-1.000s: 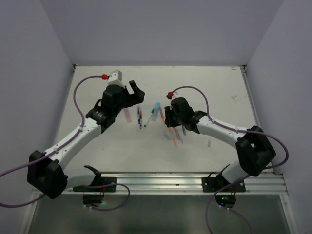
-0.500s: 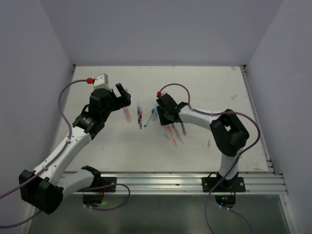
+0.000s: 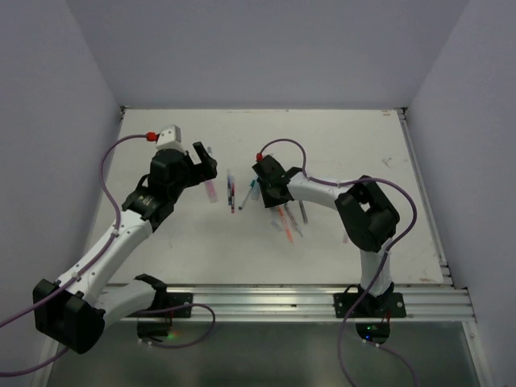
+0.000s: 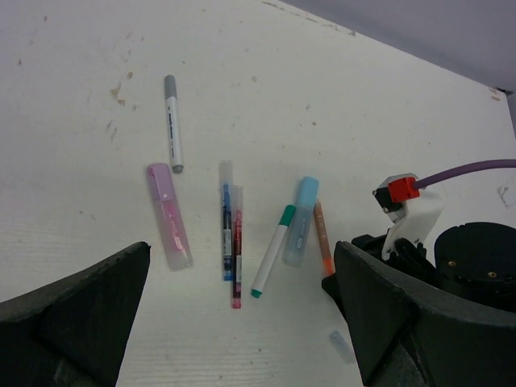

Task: Open the pen caps

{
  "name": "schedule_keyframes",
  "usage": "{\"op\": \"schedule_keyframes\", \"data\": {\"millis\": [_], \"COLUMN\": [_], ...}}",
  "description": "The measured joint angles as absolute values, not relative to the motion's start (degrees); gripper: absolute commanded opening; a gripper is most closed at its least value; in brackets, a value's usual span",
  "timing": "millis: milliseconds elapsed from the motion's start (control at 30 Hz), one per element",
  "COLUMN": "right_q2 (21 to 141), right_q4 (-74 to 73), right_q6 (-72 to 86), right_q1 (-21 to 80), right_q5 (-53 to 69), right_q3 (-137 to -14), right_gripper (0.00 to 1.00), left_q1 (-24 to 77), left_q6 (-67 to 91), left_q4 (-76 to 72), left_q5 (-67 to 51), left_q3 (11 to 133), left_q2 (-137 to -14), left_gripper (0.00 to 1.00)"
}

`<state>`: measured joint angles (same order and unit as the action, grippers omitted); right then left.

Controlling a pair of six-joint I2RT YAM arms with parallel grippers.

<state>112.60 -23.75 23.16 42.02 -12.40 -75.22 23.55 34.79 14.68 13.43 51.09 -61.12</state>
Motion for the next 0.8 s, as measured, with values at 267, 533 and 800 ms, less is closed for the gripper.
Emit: {"op": "schedule_keyframes", "data": {"millis": [267, 533, 800], "right_q2": [112.86, 100.95, 85.78], "right_q4": [-22.83, -17.98, -6.17], "right_q6": [23.35, 22.85, 21.28], "right_q1": [42.44, 43.16, 47.22], "right_q5": [-13.67, -13.52, -9.91], "right_q3": [-75.55, -64.23, -57.12], "right_gripper": [0.0, 0.0, 0.0], "left_q1": [23.27, 23.27, 23.24], "left_q6": [34.94, 37.82, 41.95], "left_q4": [14.39, 12.73, 6.68], "left_q5": [12.05, 6.39, -3.53], "left_q3": [50.7, 50.7, 50.81], "left_q2": [-61.49, -63.4, -69.19], "left_gripper": [1.0, 0.99, 0.92]}}
